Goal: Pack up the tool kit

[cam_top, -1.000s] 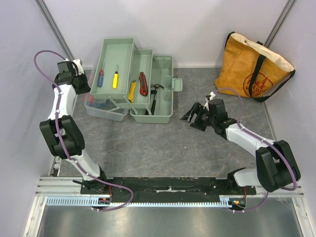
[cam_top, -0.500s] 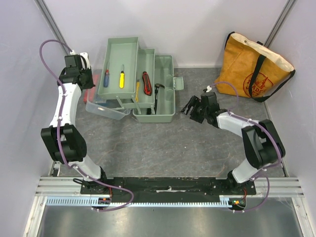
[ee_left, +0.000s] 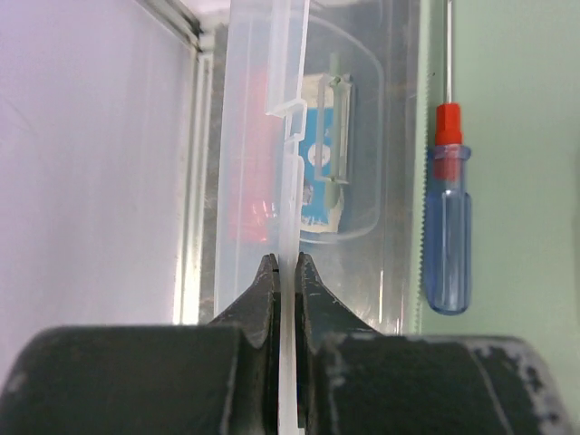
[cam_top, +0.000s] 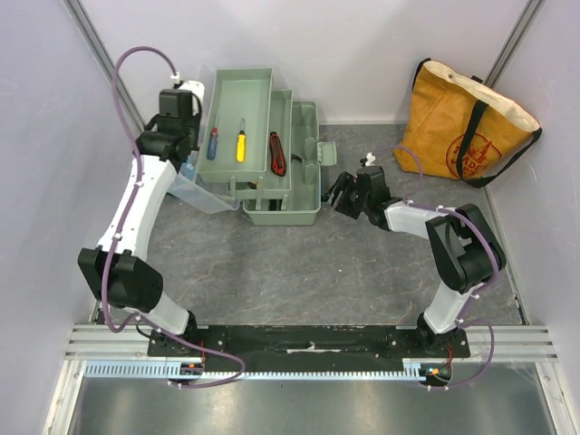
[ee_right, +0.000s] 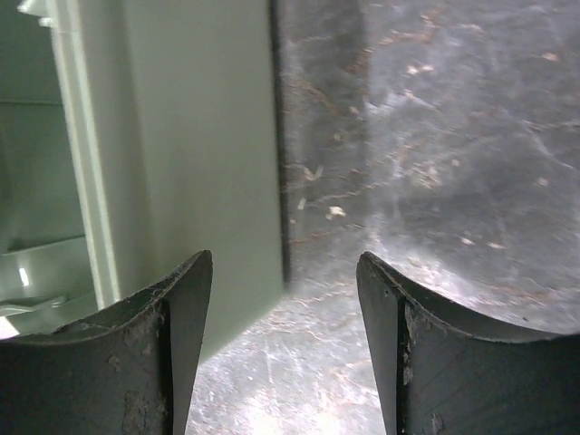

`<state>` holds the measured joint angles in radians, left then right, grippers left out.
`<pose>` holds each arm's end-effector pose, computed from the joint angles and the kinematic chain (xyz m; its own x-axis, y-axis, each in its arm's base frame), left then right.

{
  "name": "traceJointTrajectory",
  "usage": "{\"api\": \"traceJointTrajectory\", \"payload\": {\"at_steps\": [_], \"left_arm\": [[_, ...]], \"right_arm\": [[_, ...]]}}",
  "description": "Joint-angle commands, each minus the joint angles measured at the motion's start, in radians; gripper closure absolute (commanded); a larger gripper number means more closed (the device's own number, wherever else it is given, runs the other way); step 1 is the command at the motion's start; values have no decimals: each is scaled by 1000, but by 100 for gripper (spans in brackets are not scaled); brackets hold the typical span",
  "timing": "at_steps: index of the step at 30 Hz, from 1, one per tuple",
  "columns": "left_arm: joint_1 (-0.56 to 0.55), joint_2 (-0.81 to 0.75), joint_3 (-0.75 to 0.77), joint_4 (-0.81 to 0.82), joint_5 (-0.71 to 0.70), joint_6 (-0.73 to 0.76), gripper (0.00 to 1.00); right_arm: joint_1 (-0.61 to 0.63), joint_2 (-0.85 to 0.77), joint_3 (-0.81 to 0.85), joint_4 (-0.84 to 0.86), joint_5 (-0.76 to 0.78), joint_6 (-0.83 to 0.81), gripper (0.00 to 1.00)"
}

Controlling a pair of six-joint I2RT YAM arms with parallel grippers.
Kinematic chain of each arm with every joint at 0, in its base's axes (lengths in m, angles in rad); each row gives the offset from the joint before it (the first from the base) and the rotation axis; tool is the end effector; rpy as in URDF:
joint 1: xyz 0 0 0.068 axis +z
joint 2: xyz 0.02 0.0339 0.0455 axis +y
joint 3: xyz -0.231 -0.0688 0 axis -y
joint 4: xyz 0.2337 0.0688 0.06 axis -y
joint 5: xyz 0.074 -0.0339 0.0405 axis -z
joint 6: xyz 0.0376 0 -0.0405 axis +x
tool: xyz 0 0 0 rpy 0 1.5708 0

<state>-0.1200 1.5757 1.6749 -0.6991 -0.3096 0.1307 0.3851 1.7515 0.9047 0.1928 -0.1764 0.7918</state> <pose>0.3373 -0.0291 0.3654 -0.5734 0.1942 -0.7959 -0.0614 0.9586 0.2781 0.3213 0.1374 0.1379 -0.7511 0.4515 -0.4816 0.0507 0.7669 0.6398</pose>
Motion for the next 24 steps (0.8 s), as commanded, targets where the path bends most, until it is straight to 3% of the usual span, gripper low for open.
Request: {"api": "traceJointTrajectory", "payload": {"at_steps": [1, 11, 17, 20, 24], "left_arm": [[-153, -94, 69, 199, -202, 101, 98], [-418, -37, 31, 380, -604, 311, 98], [-552, 76, -14, 746, -873, 666, 98], [-590, 131, -4, 841, -919, 765, 98], [-629, 182, 38, 869, -953, 774, 98]], "right_arm": [[32, 31, 62, 79, 49, -8, 29], [70, 62, 53, 77, 130, 43, 30], [72, 94, 92, 8, 166, 46, 30], [74, 95, 102, -4, 170, 41, 31], [74, 95, 102, -13, 170, 38, 31]]}}
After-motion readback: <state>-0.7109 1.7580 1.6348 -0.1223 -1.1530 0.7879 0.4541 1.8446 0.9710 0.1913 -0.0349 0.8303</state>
